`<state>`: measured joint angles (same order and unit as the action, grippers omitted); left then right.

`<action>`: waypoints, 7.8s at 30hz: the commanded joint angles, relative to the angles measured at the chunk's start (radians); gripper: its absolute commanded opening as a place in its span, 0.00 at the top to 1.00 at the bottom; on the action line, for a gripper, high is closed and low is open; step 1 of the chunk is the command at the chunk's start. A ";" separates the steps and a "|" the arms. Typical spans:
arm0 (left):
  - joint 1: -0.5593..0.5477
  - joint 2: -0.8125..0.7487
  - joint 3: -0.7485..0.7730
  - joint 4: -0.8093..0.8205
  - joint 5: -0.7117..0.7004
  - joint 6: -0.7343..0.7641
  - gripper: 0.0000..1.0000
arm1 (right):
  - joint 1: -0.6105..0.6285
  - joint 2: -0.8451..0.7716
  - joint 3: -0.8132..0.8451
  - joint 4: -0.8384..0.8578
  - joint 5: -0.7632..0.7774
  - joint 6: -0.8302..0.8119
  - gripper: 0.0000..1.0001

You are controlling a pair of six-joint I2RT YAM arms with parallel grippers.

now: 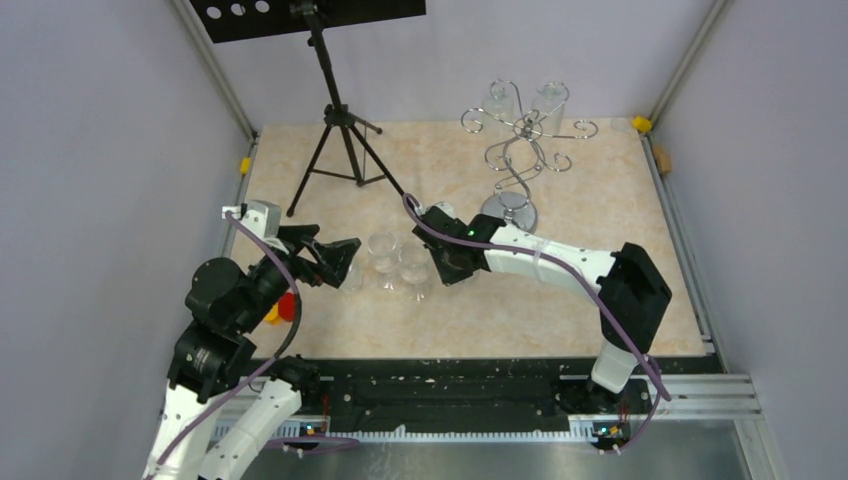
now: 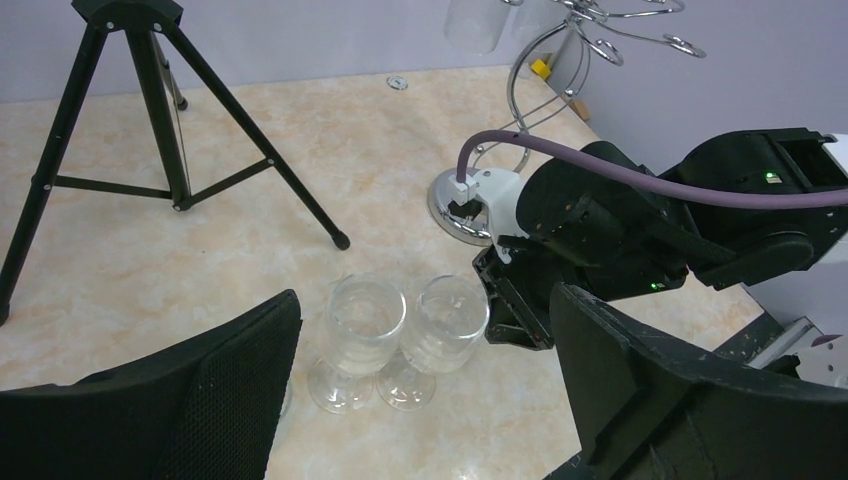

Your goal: Take the wine glass off the wine glass rack

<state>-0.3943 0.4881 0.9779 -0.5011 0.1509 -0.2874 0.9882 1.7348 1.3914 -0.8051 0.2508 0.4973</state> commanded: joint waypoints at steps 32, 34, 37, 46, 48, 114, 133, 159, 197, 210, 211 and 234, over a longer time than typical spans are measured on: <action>0.003 0.285 0.106 0.238 0.095 -0.334 0.13 | -0.008 -0.517 0.001 0.248 -0.123 -0.142 0.53; 0.004 0.358 0.132 0.324 0.154 -0.373 0.16 | -0.023 -0.596 -0.005 0.267 -0.096 -0.111 0.53; 0.003 0.464 0.145 0.450 0.179 -0.429 0.17 | -0.029 -0.714 -0.007 0.280 -0.002 -0.074 0.53; 0.003 0.770 0.260 0.689 0.172 -0.562 0.10 | -0.029 -0.894 -0.022 0.244 0.259 0.017 0.51; 0.003 0.840 0.301 0.726 0.193 -0.600 0.10 | -0.029 -0.911 -0.025 0.218 0.294 0.043 0.51; -0.011 1.764 1.229 0.811 0.516 -1.019 0.76 | -0.029 -1.030 -0.256 0.217 0.345 0.242 0.57; -0.029 1.727 1.177 0.899 0.536 -1.084 1.00 | -0.029 -1.055 -0.262 0.199 0.370 0.250 0.58; -0.081 1.624 1.041 1.116 0.195 -1.129 1.00 | -0.029 -1.141 -0.321 0.213 0.384 0.265 0.59; -0.098 1.769 1.212 0.961 0.372 -1.130 1.00 | -0.029 -1.174 -0.347 0.201 0.390 0.263 0.59; -0.077 1.647 1.075 1.029 0.447 -1.103 1.00 | -0.029 -1.169 -0.355 0.218 0.383 0.269 0.59; -0.074 1.639 1.057 1.044 0.453 -1.104 1.00 | -0.029 -1.168 -0.357 0.218 0.381 0.270 0.59; -0.005 1.503 0.811 1.236 0.497 -1.194 1.00 | -0.029 -1.161 -0.374 0.239 0.368 0.293 0.59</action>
<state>-0.4118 2.0972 1.8187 0.5518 0.6750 -1.4189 0.9653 0.5671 1.0206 -0.6075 0.6277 0.7795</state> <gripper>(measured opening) 0.022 0.414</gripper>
